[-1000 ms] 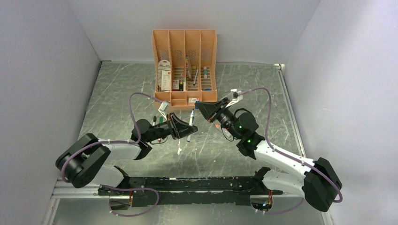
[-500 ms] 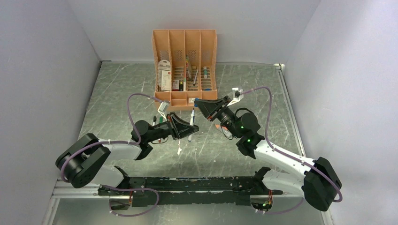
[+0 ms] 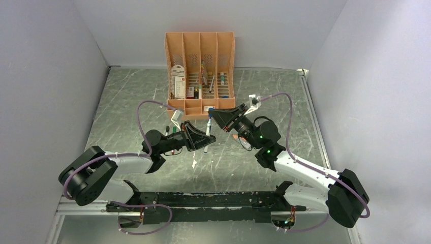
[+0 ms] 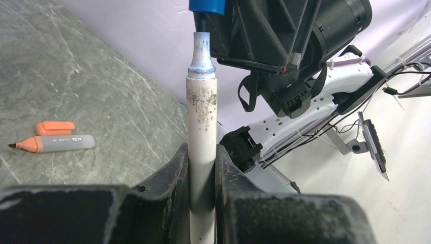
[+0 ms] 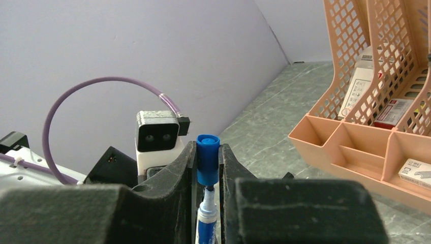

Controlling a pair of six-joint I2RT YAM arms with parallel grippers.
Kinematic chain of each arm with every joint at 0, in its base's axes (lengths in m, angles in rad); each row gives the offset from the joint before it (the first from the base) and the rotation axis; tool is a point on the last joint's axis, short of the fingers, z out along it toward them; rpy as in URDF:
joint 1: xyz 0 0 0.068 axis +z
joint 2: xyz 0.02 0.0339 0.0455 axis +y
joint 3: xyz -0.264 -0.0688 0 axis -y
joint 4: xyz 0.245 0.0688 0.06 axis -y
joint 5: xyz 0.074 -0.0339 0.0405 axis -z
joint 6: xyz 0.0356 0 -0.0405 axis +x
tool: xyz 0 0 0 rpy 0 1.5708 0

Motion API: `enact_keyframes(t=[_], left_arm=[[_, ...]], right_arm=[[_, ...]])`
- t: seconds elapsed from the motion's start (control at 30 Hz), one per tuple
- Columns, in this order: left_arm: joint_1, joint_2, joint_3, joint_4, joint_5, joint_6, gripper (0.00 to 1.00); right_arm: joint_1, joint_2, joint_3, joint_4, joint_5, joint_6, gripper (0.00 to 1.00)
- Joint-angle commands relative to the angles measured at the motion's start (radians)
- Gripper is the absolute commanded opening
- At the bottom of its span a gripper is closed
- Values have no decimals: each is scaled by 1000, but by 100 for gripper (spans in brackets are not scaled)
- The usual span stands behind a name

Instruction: Insert the pens into the pen caps

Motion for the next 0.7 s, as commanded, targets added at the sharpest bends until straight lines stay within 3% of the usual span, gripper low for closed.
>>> enact_keyframes(t=[0.0,0.4,0.67], left_arm=[[-7,-12,40,7,-4,31,7],[-7,-83,101,-161,-33,142,7],[-7,-78,92,-154,-51,149,7]], right_arm=[[-4,-3,8,32,-33,-2,0],[-4,-28,-57,50,-33,30,0],[-3,-48,-24,8,-51,33,0]])
